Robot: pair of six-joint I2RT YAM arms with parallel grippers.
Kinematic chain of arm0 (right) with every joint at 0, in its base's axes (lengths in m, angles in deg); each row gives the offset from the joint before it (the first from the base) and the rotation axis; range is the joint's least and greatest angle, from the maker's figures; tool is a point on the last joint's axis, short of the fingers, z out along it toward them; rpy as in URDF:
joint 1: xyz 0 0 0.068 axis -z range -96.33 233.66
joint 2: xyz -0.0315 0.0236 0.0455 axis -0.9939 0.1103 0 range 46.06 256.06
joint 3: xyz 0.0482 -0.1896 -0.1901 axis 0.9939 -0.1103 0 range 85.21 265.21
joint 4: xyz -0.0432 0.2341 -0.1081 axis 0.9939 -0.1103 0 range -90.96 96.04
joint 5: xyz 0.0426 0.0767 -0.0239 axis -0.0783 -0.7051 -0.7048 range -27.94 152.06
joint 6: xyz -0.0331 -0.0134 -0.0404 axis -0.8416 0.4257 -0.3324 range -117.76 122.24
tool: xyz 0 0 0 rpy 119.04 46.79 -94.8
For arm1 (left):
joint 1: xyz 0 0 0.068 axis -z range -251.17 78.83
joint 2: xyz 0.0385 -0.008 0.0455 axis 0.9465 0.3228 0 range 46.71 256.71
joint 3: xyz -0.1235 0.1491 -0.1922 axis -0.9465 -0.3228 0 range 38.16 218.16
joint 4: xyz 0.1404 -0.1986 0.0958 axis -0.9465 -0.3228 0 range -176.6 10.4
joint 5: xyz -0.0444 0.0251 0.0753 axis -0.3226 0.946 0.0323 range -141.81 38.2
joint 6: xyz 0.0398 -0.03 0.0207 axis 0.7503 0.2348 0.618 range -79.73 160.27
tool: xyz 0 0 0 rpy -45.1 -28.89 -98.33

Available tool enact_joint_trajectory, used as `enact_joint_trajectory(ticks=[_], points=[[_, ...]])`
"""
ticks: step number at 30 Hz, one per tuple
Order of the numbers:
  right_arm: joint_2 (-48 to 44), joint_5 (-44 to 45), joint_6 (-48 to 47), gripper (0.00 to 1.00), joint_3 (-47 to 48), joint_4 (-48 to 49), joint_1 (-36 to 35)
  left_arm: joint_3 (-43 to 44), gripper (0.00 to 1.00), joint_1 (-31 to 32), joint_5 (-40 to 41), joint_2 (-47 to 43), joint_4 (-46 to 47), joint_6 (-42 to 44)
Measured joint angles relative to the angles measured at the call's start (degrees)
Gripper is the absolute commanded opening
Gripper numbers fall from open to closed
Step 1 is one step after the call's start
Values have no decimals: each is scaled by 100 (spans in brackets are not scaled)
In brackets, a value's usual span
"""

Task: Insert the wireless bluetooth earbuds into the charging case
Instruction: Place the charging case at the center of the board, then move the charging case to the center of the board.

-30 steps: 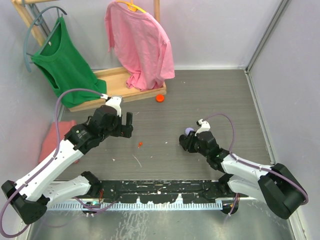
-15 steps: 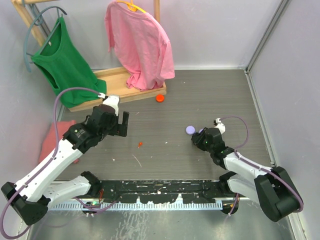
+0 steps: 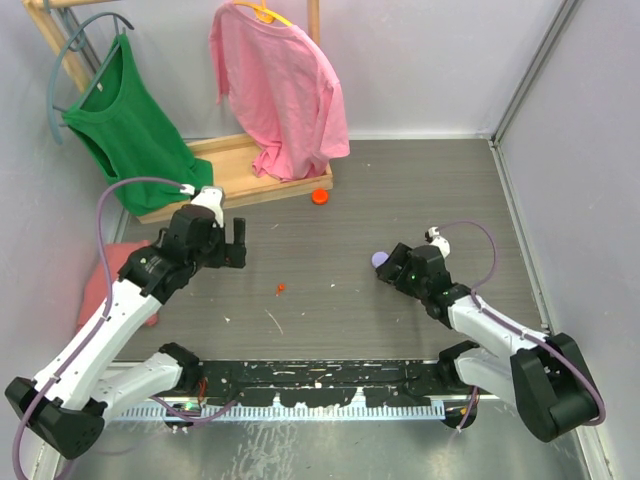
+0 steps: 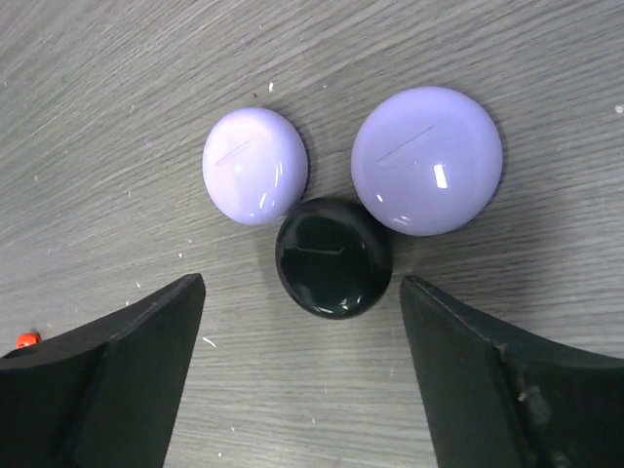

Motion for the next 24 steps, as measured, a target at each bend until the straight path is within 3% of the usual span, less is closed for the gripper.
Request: enact_joint_trajectory(ticks=[8,12,18,24], points=[[-455,-179,-887,95,372,-1132,20,-11,98,-367,-376,2,9,-66],[-651,-295,-1386,95,612,-1128,17,-11,98,-459,-496,2,9,-131],[-162,-407,-1952,95,844,-55,-149,-42,98,-535,-592,2,26,-151],[1451,-151,-2564,95,1416,1515,-713,-61,98,-577,-605,0,31,-151]])
